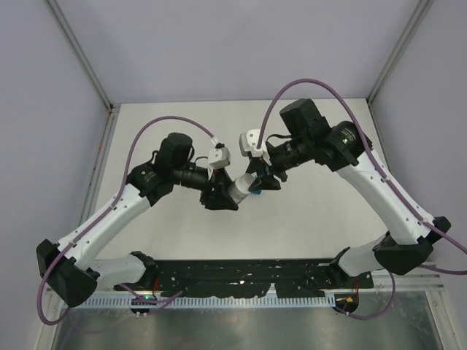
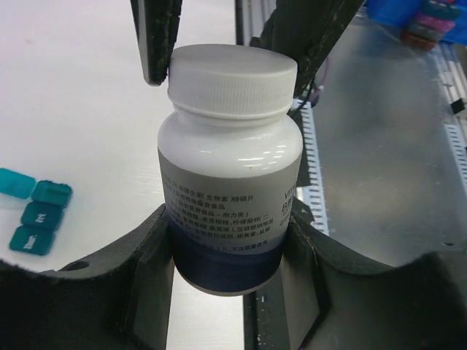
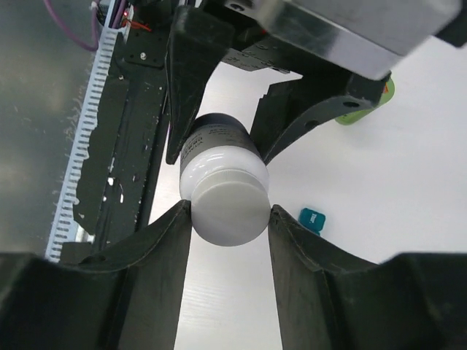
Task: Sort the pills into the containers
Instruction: Unscrew the lid of the pill bottle.
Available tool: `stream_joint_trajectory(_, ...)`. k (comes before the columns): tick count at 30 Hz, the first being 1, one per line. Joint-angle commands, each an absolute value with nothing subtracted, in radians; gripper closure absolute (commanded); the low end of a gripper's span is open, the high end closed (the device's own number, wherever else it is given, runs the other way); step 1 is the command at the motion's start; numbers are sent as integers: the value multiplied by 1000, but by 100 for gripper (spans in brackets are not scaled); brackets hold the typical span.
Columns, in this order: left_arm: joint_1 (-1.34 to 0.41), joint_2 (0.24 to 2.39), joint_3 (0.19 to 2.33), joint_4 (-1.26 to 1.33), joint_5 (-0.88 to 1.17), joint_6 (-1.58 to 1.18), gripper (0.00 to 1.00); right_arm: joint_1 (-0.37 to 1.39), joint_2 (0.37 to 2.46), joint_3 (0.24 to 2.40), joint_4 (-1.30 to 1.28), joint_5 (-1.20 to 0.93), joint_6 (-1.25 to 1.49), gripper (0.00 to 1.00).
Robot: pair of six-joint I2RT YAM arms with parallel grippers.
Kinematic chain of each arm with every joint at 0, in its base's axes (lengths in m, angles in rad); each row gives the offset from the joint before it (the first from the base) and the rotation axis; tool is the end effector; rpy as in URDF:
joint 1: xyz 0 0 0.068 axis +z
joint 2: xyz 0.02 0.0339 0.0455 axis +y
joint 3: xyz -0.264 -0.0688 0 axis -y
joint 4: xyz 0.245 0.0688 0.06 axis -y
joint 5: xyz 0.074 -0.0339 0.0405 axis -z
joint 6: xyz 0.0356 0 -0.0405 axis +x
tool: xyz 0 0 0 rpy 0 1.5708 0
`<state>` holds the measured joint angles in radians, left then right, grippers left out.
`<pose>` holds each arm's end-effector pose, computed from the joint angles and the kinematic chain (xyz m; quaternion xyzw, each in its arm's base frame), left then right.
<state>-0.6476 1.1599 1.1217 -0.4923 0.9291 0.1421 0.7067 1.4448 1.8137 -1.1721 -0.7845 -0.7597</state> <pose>0.1773 -0.1699 0.3579 0.5040 0.6304 -0.4875 0.3330 0.1834 0.1896 0.4483 -0.6798 0.5409 0.3452 0.3553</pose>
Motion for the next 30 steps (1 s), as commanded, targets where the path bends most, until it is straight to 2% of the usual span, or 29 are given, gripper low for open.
stream_joint_trajectory(1, -660, 1170, 1169, -448, 1131, 71, 100, 765, 1420, 1796, -1100, -605, -856, 46)
stream_joint_trajectory(6, -660, 1138, 1161, -462, 984, 123, 100, 770, 1420, 1810, -1100, -594, -809, 19)
stream_joint_trajectory(8, -660, 1126, 1154, -459, 912, 141, 100, 769, 1422, 1816, -1085, -598, -767, 16)
stream_joint_trajectory(18, -660, 1066, 1106, -416, 617, 189, 100, 736, 1480, 1893, -1014, -641, -487, 14)
stream_joint_trajectory(24, -678, 1055, 1092, -411, 411, 230, 100, 625, 1564, 1956, -996, -802, -327, 15)
stream_joint_trajectory(30, -693, 1057, 1078, -382, 295, 232, 100, 595, 1632, 1948, -940, -841, -204, 17)
